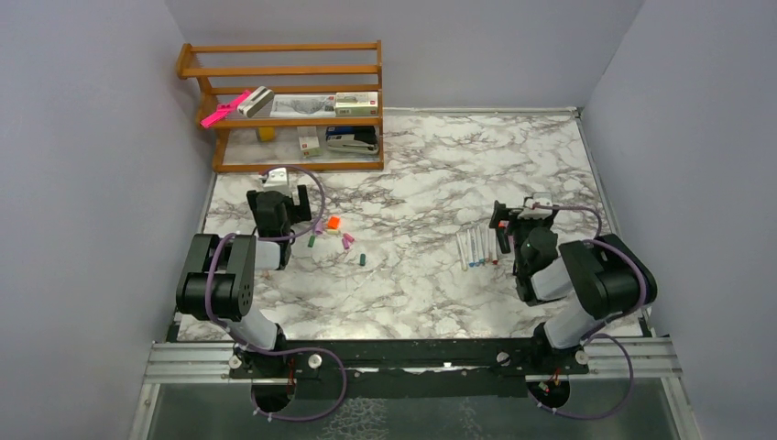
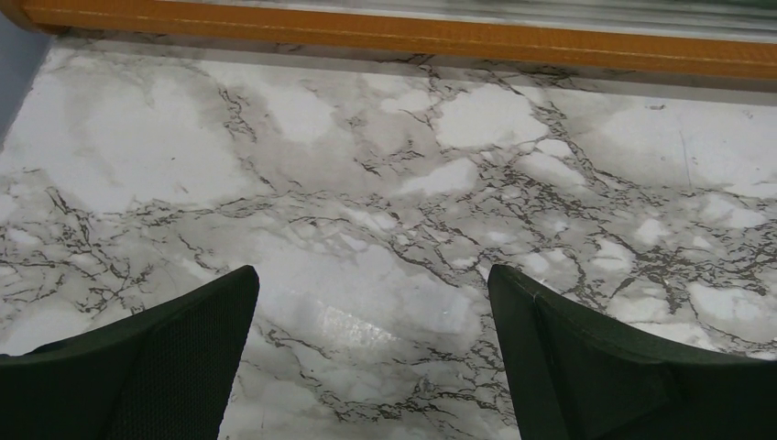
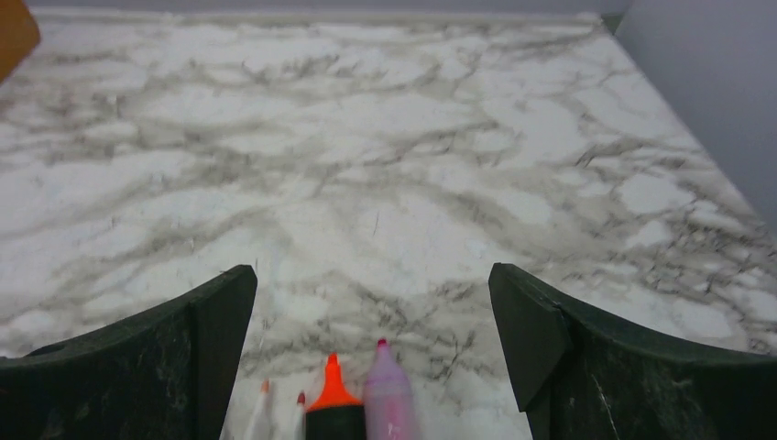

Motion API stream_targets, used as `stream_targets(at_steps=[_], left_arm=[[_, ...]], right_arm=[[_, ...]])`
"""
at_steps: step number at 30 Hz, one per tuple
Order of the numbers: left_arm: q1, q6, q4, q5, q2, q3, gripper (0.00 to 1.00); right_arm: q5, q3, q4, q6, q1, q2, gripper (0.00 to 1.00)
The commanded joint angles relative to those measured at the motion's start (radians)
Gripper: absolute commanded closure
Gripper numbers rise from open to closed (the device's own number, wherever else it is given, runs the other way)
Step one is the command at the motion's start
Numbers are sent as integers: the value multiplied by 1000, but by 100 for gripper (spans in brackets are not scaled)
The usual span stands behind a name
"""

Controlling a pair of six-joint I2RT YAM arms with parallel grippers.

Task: Open the pen caps

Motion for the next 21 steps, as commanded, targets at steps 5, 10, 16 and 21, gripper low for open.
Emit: stream_targets(at_steps=[5,10,16,21], left_arm=[[-25,66,147,126,15,-43,1],[-45,110,298,162,8,-127,1],[-51,102,406,120,36,-177,1],[-52,101,436,120,40,-188,1]], right_arm=[[-165,-34,192,-78,-1,89,0],[-159,-29,128,-67,0,59,0],[-155,-9,101,-70,0,63,0],[-159,24,44,-67,0,66,0]])
